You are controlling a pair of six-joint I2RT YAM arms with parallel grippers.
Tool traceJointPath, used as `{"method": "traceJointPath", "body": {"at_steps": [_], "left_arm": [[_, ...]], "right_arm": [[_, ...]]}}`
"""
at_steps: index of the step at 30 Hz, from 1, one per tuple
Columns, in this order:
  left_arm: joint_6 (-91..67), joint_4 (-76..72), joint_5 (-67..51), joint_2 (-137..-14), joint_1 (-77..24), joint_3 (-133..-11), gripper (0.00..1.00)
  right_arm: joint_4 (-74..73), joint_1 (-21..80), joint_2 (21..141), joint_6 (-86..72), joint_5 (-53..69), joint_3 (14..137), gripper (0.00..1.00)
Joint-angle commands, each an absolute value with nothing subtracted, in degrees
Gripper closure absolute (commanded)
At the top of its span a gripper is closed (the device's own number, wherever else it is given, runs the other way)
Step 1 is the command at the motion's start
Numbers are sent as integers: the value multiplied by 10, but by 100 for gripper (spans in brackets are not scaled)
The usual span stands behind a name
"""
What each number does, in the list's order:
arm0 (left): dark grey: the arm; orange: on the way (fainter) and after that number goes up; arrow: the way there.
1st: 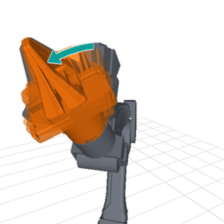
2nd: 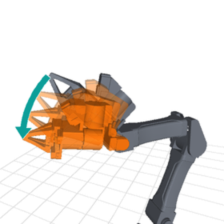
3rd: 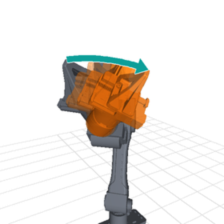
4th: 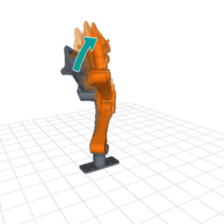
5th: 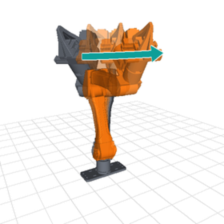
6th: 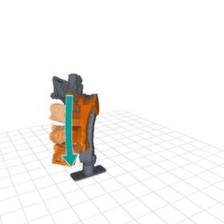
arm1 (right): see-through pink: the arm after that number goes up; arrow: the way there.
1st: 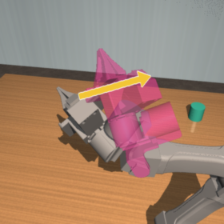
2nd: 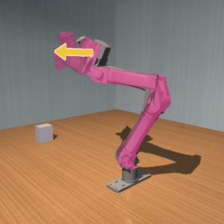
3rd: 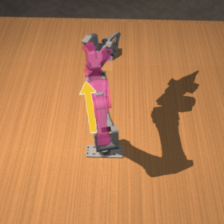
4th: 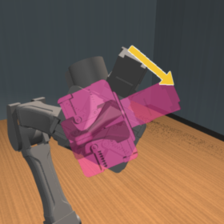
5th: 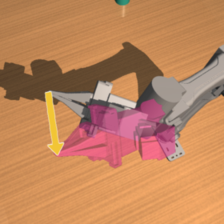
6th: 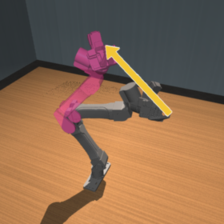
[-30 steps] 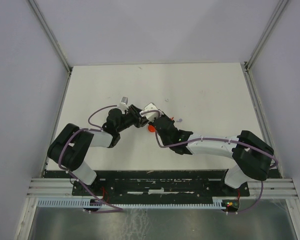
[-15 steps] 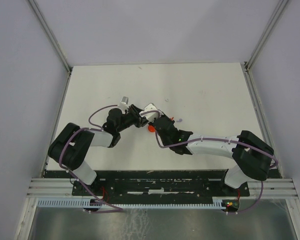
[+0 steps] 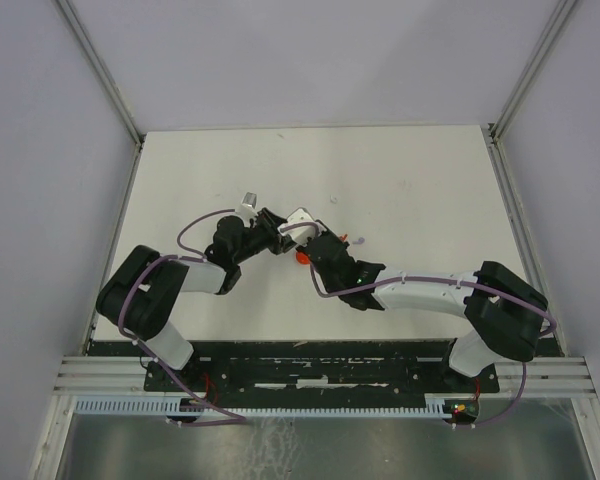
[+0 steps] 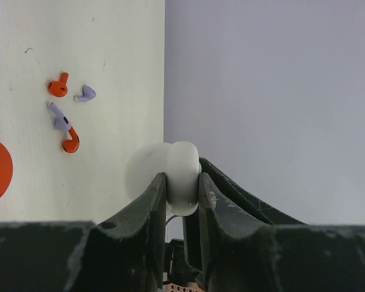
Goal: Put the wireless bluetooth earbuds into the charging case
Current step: Place the earbud in the charging case.
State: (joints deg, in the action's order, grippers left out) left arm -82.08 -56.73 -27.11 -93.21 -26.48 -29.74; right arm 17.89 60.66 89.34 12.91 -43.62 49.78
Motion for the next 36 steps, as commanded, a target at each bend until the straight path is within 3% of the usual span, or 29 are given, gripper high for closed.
{"method": "traceJointPath", "body": {"at_steps": [1, 7, 18, 25, 31, 36], "left_arm": [[-845, -622, -277, -933, -267, -325, 97], [-850, -631, -278, -939, -266, -325, 97], [-850, -636, -278, -946, -265, -322, 97], [-847, -639, -278, -945, -263, -316, 97], [-846, -639, -270, -934, -263, -307, 97], [-842, -630, -265, -920, -261, -302, 97]], "right_arm": [[170, 613, 889, 120, -438, 503, 70], [168, 613, 884, 112, -441, 504, 64], [140, 608, 782, 57, -464, 494, 37], [-15, 577, 726, -41, -436, 550, 21], [-328, 517, 844, -163, -418, 737, 15], [-359, 501, 876, -182, -362, 764, 10]]}}
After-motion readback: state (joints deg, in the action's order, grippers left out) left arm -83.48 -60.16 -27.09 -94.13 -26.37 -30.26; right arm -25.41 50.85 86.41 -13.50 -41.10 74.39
